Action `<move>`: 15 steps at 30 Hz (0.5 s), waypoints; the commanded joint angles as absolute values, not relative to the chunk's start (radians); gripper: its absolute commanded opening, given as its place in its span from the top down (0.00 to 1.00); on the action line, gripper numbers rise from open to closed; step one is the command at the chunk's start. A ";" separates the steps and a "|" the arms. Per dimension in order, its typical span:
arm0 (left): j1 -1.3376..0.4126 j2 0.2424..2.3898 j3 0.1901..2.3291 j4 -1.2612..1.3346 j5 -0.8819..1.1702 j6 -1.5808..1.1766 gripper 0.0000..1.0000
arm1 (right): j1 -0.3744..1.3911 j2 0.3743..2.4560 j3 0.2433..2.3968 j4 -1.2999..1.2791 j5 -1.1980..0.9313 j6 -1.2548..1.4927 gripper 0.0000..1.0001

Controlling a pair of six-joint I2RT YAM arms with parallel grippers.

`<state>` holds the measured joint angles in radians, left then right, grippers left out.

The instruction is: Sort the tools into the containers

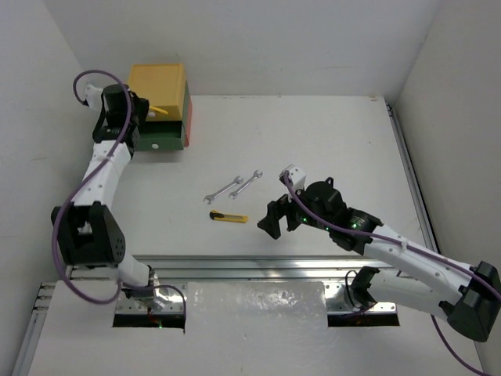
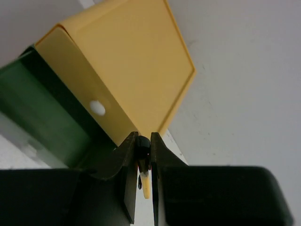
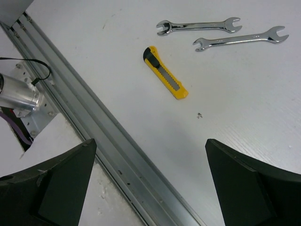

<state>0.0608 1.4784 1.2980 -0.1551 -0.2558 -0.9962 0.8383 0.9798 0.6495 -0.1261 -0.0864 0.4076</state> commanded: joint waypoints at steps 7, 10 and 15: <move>0.150 1.704 1.439 -0.242 -0.173 -1.025 0.95 | 0.838 0.934 0.692 -0.176 -0.052 0.388 0.01; 0.153 1.712 1.396 -0.181 -0.147 -1.031 0.74 | 0.838 0.951 0.715 -0.184 -0.052 0.383 0.01; 0.172 1.714 1.400 -0.149 -0.061 -1.008 0.31 | 0.838 1.034 0.750 -0.180 -0.084 0.354 0.01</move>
